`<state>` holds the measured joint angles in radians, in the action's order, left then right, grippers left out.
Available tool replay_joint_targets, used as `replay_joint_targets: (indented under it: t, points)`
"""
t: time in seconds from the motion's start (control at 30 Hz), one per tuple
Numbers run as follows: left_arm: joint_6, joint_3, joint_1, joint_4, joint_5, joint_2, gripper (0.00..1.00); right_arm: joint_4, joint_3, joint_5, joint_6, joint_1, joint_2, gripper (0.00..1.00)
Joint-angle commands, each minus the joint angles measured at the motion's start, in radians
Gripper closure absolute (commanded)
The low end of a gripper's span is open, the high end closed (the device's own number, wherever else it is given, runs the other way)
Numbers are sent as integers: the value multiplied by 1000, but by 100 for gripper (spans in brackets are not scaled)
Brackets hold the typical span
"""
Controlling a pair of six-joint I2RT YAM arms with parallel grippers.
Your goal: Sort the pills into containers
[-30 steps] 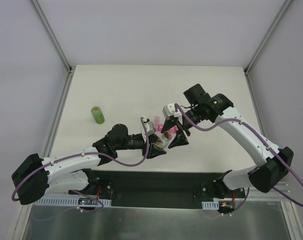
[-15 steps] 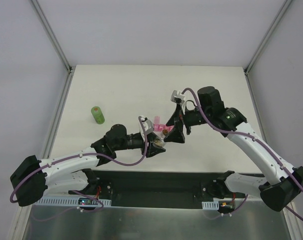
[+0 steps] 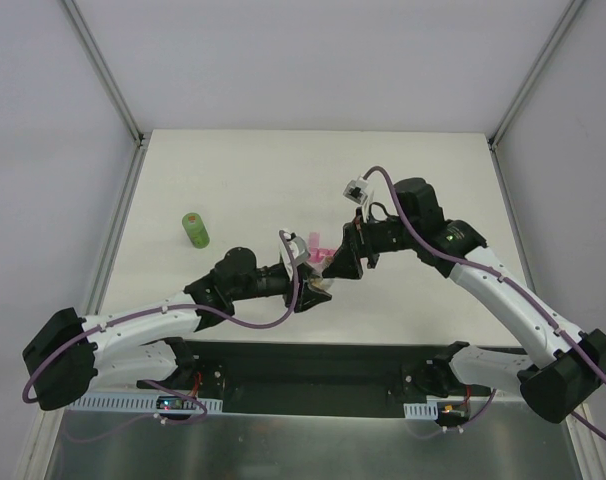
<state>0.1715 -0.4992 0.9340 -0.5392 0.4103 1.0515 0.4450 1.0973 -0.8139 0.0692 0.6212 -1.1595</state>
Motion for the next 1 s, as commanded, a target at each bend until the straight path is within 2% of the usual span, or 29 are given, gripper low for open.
replay_joint_targets:
  t: [0.0,0.33,0.43,0.47,0.53,0.57,0.67,0.87,0.97]
  points:
    - [5,-48,-8,-31,-10,7,100,-37,12,2,-42,-3,-3,21]
    - [3,-50,-8,-25,-18,-1,100,-3,27,-41,33,3,-17,49]
    - [2,-48,-8,-25,-15,-7,100,11,44,-53,73,9,-26,65]
    - [3,-47,-8,-25,-11,-5,100,14,50,-68,90,9,-29,75]
    - [-4,-45,-8,-25,-4,-8,100,29,67,-103,164,11,-48,82]
    - [-6,-44,-8,-24,14,-8,100,38,88,-169,203,11,-64,86]
    - [-17,-44,-8,-25,47,-8,100,63,102,-356,410,11,-85,88]
    - [-32,-39,-8,-24,99,-15,100,63,118,-602,762,5,-121,87]
    - [-35,-35,-8,-15,102,-19,100,49,165,-652,732,5,-175,87]
